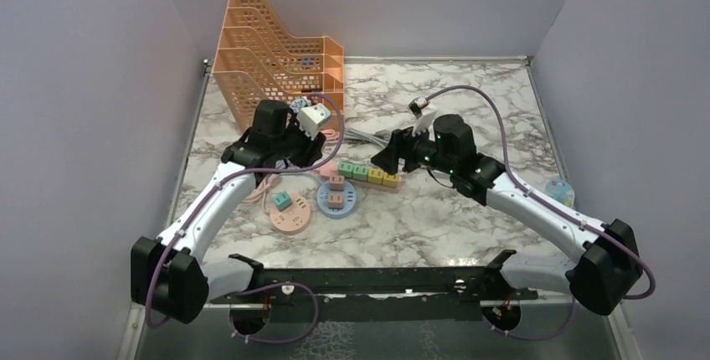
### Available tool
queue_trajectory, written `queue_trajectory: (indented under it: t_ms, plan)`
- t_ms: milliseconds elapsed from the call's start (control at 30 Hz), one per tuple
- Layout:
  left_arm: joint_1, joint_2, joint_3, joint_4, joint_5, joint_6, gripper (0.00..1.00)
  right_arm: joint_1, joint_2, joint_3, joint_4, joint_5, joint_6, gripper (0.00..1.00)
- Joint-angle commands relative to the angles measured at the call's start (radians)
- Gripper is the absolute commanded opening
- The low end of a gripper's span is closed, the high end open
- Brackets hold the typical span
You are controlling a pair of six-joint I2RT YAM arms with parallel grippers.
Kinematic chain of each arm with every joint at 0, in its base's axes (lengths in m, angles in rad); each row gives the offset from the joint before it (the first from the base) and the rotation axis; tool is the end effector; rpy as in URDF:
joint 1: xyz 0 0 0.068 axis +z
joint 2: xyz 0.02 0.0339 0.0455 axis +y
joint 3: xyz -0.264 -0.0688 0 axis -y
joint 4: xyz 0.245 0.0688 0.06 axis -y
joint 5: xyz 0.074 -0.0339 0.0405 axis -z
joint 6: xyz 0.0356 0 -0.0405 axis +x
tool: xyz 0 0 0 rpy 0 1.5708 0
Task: Insert the plug
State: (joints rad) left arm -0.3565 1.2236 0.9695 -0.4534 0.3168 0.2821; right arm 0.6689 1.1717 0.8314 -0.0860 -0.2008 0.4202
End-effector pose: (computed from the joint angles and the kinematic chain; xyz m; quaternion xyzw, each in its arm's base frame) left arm 0.2438 -0.1026 0.2882 0.3442 0.8309 -0.1585 0.4075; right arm 0.2055 0.1715 0.2865 -0.1576 0.8233 0.3512 0.4172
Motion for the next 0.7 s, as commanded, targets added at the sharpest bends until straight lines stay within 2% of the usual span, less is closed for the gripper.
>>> queue_trajectory:
  t_ms: [0,67,167,367,667]
  plan:
    - [-0.023,-0.108,-0.061,0.18,0.155,0.024,0.32,0.009,0.062,0.093,-0.047,-0.183,0.133,0.68]
    - [-0.04,-0.162,-0.102,0.238,0.215,0.054,0.33,0.015,0.085,0.112,0.0,-0.259,0.192,0.68]
    - [-0.069,-0.214,-0.143,0.292,0.276,0.089,0.34,0.046,0.131,0.156,0.044,-0.294,0.243,0.68]
    - [-0.094,-0.258,-0.183,0.314,0.362,0.161,0.33,0.123,0.215,0.248,0.02,-0.236,0.267,0.66]
    - [-0.102,-0.291,-0.218,0.308,0.438,0.197,0.33,0.136,0.251,0.264,-0.01,-0.191,0.268,0.59]
